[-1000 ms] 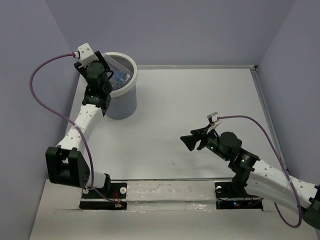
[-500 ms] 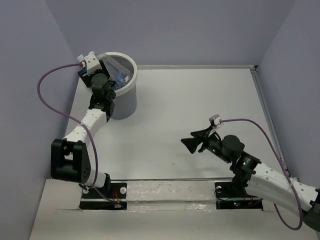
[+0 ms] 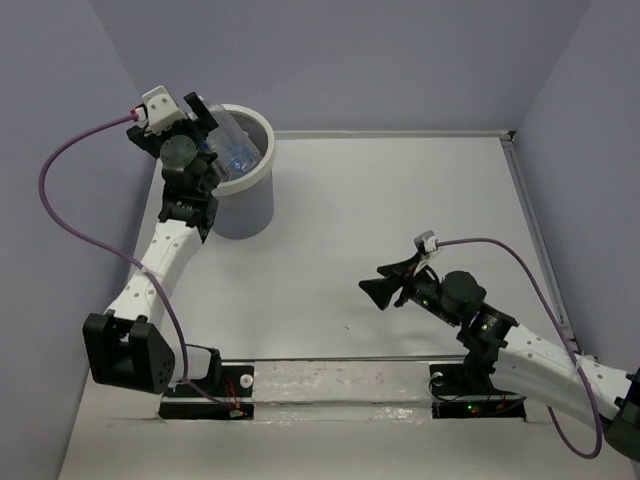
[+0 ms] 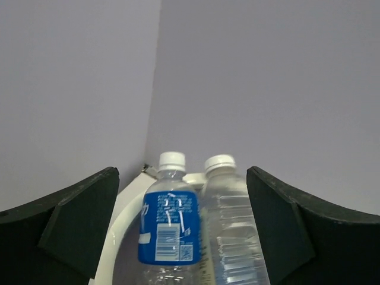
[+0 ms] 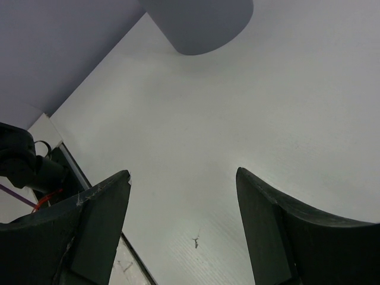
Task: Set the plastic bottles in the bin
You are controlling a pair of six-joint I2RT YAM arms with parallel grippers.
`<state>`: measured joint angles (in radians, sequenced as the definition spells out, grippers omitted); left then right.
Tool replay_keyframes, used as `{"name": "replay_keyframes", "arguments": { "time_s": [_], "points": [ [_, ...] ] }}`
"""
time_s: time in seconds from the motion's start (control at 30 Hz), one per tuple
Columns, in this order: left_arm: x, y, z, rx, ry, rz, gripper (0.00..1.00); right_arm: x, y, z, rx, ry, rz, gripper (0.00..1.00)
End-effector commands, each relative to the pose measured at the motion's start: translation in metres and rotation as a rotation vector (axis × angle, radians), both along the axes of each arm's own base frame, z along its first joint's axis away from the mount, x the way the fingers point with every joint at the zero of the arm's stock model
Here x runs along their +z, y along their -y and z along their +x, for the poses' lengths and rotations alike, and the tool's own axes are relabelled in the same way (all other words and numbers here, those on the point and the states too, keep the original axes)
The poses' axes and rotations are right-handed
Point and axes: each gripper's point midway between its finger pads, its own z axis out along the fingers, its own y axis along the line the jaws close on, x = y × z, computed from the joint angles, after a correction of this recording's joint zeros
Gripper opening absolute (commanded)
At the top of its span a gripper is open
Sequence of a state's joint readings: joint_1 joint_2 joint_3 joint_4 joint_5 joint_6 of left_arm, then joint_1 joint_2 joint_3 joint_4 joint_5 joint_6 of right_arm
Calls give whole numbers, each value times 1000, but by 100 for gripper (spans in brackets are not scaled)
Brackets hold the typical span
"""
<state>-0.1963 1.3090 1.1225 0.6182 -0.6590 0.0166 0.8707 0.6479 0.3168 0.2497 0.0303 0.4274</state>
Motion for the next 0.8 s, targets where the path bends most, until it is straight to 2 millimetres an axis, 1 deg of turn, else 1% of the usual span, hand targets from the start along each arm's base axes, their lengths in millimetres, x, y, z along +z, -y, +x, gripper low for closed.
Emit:
{"name": "replay_keyframes", "arguments": {
  "time_s": [0.0, 0.07, 0.1, 0.17, 0.2, 0.23, 0.27, 0.3, 0.33, 0.37, 0.4, 0.43, 0.47, 0.5, 0.53, 0.57, 0.6, 0.63, 0.67, 0.7, 0.73, 0.77],
  "points": [
    [78, 13, -32, -118, 148, -66, 99, 25, -6, -1, 23, 52, 75, 77],
    [84, 19, -36, -167, 155, -95, 99, 26, -7, -1, 23, 48, 78, 77],
    [85, 21, -37, -183, 149, -100, 99, 25, -10, -5, 52, 44, 78, 77],
    [84, 23, -44, -201, 131, -123, 99, 28, -11, -6, 61, 42, 83, 78],
    [87, 25, -50, -224, 143, -157, 99, 28, -10, -7, 64, 40, 81, 80],
    [79, 28, -51, -238, 111, -169, 99, 35, -10, -7, 66, 48, 86, 81],
    [79, 32, -54, -264, 107, -181, 99, 38, -9, -8, 66, 55, 86, 82],
    [82, 40, -63, -326, 112, -208, 99, 43, -7, -10, 66, 61, 89, 86],
    [75, 46, -66, -361, 100, -220, 99, 49, -6, -10, 65, 73, 93, 89],
    [75, 59, -72, -442, 99, -223, 99, 59, -3, -11, 63, 92, 93, 91],
    [74, 68, -78, -498, 101, -239, 99, 70, 1, -14, 60, 119, 106, 97],
    [71, 75, -92, -556, 105, -234, 99, 79, 3, -15, 58, 133, 113, 100],
    [69, 91, -101, -655, 97, -221, 99, 93, 7, -17, 54, 155, 112, 100],
    [66, 99, -109, -704, 93, -222, 99, 102, 11, -18, 49, 167, 119, 100],
    [60, 102, -125, -740, 99, -223, 99, 115, 17, -22, 43, 195, 140, 100],
    [60, 117, -140, -836, 99, -212, 99, 127, 23, -24, 33, 214, 143, 100],
    [64, 119, -162, -876, 127, -201, 99, 136, 31, -22, -5, 226, 155, 100],
    [53, 122, -169, -904, 111, -201, 99, 147, 39, -24, -29, 242, 177, 100],
    [52, 126, -180, -935, 117, -192, 99, 153, 45, -24, -48, 253, 182, 100],
    [49, 129, -202, -983, 133, -175, 99, 165, 57, -23, -99, 277, 195, 100],
    [53, 130, -215, -1002, 153, -164, 99, 163, 62, -20, -128, 261, 178, 100],
    [44, 134, -222, -1031, 140, -162, 99, 161, 74, -15, -188, 258, 151, 100]
  ]
}}
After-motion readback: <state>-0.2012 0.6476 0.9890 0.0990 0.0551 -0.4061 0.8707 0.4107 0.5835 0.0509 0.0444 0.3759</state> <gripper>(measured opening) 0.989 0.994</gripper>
